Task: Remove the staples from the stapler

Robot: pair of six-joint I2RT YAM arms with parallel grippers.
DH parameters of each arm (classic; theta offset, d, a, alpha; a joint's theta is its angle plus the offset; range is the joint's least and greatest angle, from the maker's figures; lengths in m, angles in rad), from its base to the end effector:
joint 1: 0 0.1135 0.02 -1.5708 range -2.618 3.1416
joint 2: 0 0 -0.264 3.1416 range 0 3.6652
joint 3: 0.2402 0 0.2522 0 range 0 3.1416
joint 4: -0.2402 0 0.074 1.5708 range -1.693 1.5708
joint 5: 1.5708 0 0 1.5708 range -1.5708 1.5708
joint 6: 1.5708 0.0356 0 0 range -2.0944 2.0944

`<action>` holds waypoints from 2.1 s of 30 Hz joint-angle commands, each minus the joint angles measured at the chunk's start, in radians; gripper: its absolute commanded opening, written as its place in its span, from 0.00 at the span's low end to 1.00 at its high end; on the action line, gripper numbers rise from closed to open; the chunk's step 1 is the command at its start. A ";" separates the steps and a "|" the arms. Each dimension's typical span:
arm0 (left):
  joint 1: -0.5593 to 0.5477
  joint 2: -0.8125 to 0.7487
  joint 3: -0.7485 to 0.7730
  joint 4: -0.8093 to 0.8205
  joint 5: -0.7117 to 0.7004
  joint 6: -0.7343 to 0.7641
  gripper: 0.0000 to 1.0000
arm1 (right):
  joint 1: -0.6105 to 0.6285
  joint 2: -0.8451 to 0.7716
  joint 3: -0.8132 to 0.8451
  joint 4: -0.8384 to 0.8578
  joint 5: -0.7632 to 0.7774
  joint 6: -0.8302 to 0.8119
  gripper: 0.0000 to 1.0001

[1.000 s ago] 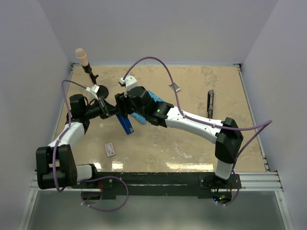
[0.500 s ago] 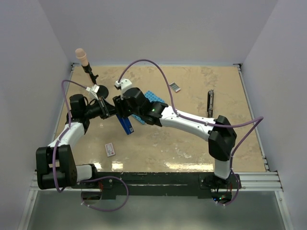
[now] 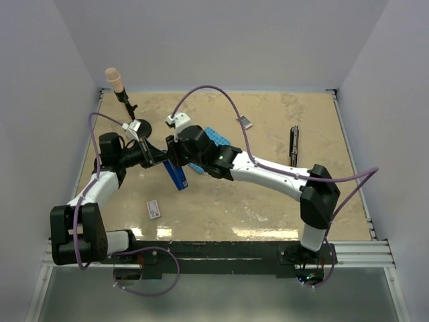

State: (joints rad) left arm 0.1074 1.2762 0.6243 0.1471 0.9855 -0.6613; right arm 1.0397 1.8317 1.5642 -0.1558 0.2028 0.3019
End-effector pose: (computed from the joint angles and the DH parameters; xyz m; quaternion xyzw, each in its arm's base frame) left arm 0.2582 -0.0020 0.2199 -0.0617 0.7936 -0.5143 0.3192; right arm 0.2288 0.3753 0.3170 -0.2500 0.7992 0.2691 0.4758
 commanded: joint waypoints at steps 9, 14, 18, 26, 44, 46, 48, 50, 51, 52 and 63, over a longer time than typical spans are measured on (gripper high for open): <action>0.021 0.014 0.043 0.020 -0.019 -0.007 0.00 | -0.017 -0.413 -0.425 0.009 0.038 0.014 0.13; 0.021 0.015 -0.029 0.188 0.033 -0.133 0.00 | -0.017 -0.540 -0.659 0.047 -0.023 0.063 0.20; 0.021 0.011 -0.069 0.276 0.054 -0.236 0.00 | -0.017 -0.615 -0.797 0.093 -0.100 0.112 0.24; 0.021 -0.034 -0.072 0.318 0.062 -0.296 0.00 | -0.017 -0.700 -0.972 0.183 -0.170 0.206 0.37; 0.002 -0.106 -0.146 0.470 0.136 -0.419 0.00 | -0.021 -0.816 -0.797 0.085 -0.241 0.158 0.88; -0.012 -0.124 -0.158 0.499 0.137 -0.441 0.00 | -0.038 -0.770 -0.750 0.096 -0.282 0.125 0.89; -0.020 -0.138 -0.161 0.519 0.140 -0.457 0.00 | -0.070 -0.740 -0.731 0.136 -0.369 0.112 0.89; -0.026 -0.158 -0.160 0.537 0.142 -0.480 0.00 | -0.107 -0.703 -0.724 0.204 -0.452 0.108 0.87; -0.029 -0.170 -0.161 0.540 0.140 -0.486 0.00 | -0.116 -0.692 -0.727 0.226 -0.523 0.109 0.85; -0.029 -0.175 -0.160 0.546 0.137 -0.492 0.00 | -0.124 -0.668 -0.731 0.245 -0.557 0.111 0.84; -0.075 -0.187 -0.199 0.759 0.137 -0.659 0.00 | -0.133 -0.559 -0.782 0.478 -0.812 0.115 0.87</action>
State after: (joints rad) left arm 0.0566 1.1103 0.4252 0.7513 1.0985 -1.2148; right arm 0.9104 1.2564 0.7605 0.1764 -0.4713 0.4290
